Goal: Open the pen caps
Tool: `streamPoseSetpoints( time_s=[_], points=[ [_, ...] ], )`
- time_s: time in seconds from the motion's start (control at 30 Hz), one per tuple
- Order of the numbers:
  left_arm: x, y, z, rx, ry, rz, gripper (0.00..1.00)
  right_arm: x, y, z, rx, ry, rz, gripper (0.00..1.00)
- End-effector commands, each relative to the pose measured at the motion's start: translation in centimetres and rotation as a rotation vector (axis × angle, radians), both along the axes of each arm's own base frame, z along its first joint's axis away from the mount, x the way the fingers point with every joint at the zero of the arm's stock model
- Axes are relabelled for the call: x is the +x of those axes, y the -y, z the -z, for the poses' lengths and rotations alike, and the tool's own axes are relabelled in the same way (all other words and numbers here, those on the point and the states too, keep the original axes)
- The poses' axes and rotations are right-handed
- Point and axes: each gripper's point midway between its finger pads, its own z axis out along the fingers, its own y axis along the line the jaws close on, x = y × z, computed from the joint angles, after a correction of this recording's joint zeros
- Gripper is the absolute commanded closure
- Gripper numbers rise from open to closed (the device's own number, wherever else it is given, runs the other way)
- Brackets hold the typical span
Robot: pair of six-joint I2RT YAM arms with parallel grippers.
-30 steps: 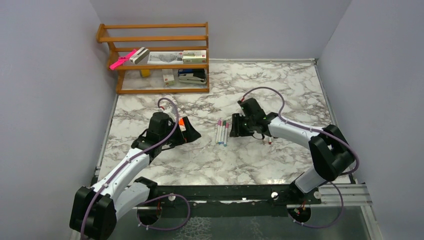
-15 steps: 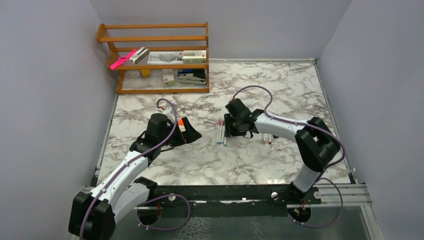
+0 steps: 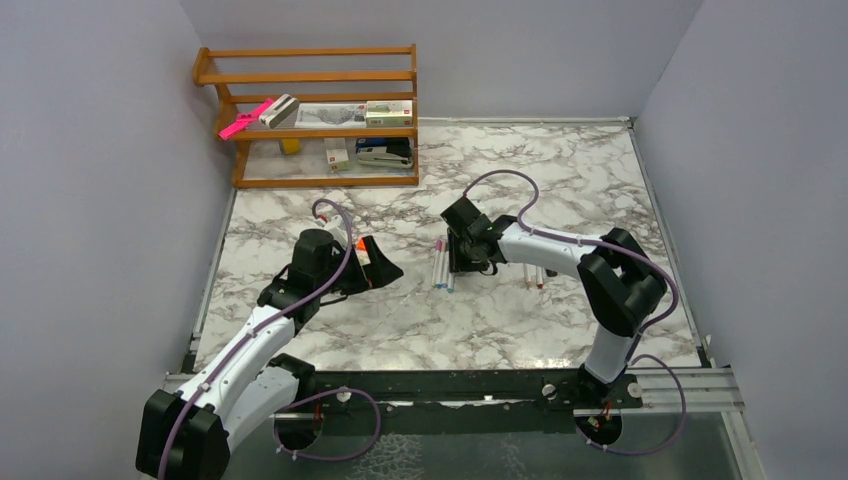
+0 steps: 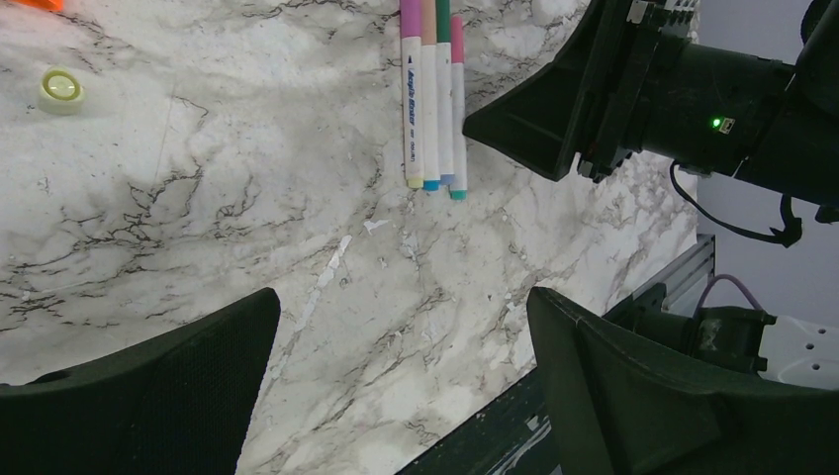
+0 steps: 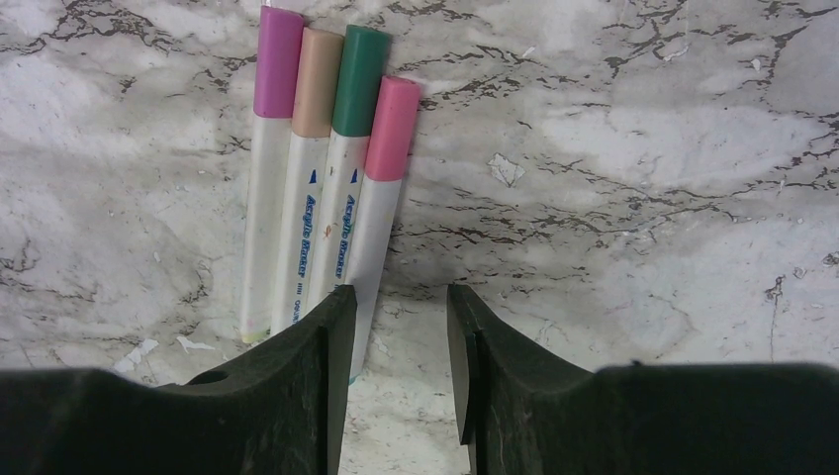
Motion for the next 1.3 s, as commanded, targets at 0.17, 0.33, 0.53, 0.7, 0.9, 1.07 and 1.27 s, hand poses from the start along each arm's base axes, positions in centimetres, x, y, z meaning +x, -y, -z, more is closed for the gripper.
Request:
streamPoseSetpoints(
  time_s=[0.17, 0.33, 0.53, 0.7, 0.9, 1.07, 1.27],
  points=[
    [-0.5, 0.3, -0.3, -0.032, 0.007, 0.021, 0.01, 0.5, -0.2, -0.5, -0.014, 0.032, 0.03, 0.62],
    [-0.5, 0.4, -0.2, -0.034, 0.005, 0.022, 0.01, 0.6, -0.5, -0.2, -0.014, 0.024, 0.025, 0.62],
    [-0.5, 0.4, -0.2, -0.034, 0.004, 0.023, 0.01, 0.4, -0.7, 0.3, -0.016, 0.019, 0.019, 0.62],
    [-0.5, 0.4, -0.1, -0.037, 0.0, 0.024, 0.01, 0.5, -0.8, 0.5, -0.024, 0.017, 0.018, 0.62],
    [-0.6, 0.4, 0.0, -0.037, 0.001, 0.025, 0.01, 0.7, -0.6, 1.1, -0.059, 0.009, 0.023, 0.62],
    [-0.6, 0.5, -0.1, -0.039, 0.0, 0.027, 0.01, 0.4, 0.3, 1.8, -0.097, 0.001, 0.029, 0.63],
    [-0.6, 0.6, -0.2, -0.045, 0.003, 0.035, 0.01, -0.1, 1.5, 2.3, -0.132, 0.003, 0.03, 0.84]
  ],
)
